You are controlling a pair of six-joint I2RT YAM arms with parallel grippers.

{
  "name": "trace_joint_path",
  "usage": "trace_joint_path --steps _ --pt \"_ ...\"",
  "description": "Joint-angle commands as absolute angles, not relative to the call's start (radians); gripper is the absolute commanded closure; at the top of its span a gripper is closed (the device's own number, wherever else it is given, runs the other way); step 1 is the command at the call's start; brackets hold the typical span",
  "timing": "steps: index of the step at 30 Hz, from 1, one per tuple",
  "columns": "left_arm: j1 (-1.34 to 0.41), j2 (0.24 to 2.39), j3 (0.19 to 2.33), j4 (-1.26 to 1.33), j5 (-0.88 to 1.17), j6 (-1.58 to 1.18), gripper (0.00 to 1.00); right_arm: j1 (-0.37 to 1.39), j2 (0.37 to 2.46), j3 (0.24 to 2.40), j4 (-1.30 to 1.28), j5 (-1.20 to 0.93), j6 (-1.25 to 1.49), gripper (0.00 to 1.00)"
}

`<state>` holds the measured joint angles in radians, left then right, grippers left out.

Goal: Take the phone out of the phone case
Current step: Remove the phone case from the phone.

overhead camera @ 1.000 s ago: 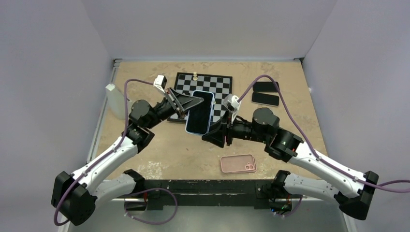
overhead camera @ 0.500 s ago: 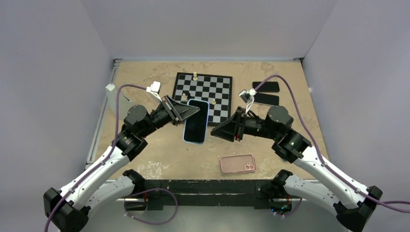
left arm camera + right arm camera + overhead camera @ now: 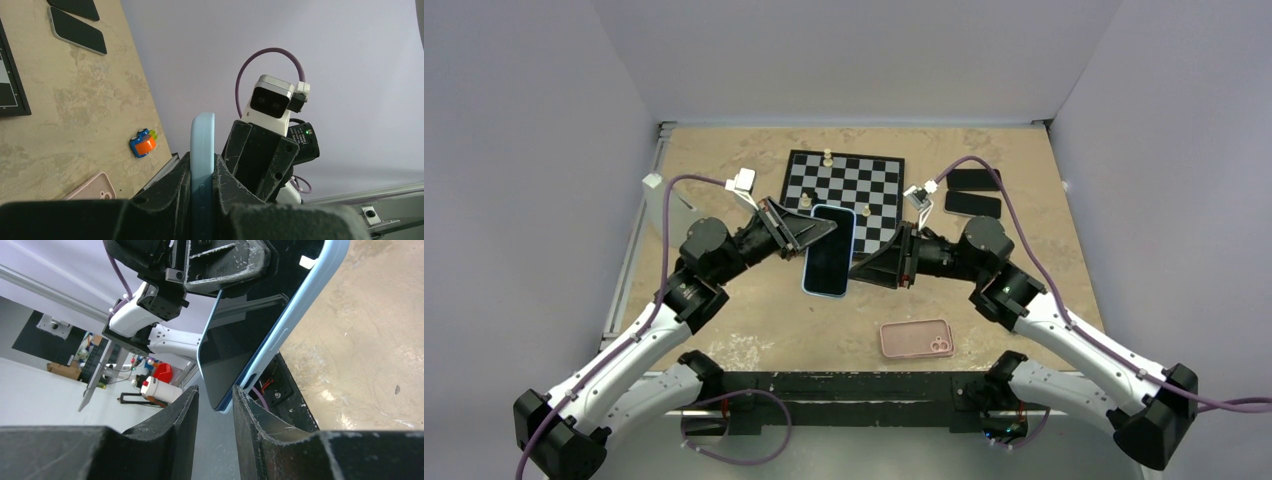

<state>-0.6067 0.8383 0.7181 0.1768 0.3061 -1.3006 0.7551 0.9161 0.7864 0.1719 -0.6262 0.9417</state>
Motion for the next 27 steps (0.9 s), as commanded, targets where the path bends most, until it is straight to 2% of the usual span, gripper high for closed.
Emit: trace_joint_path --steps 1,8,11,19,23,27 --pt "-0.608 0.819 0.741 0.288 0.308 -1.335 1.00 0.753 0.931 0.767 0.268 -0.662 0.973 0.64" --pt "-0.608 0.830 0.738 0.325 0.324 -1.355 1.00 0.752 0.952 0.747 0.293 -0.655 0.986 0.63" --pt "-0.609 0.841 0.727 0.375 0.339 -1.387 1.00 0.754 0.975 0.742 0.294 -0.647 0.993 0.59" --pt "-0.612 0.842 0.712 0.455 0.360 -1.425 1.00 0.777 1.058 0.789 0.280 -0.635 0.977 0.56" --pt "-0.611 0.787 0.706 0.336 0.309 -1.364 1.00 0.778 0.982 0.852 0.052 -0.528 0.847 0.51" --pt "-0.610 0.761 0.682 0.310 0.224 -1.357 1.00 0.788 0.907 0.784 0.154 -0.617 0.905 0.48"
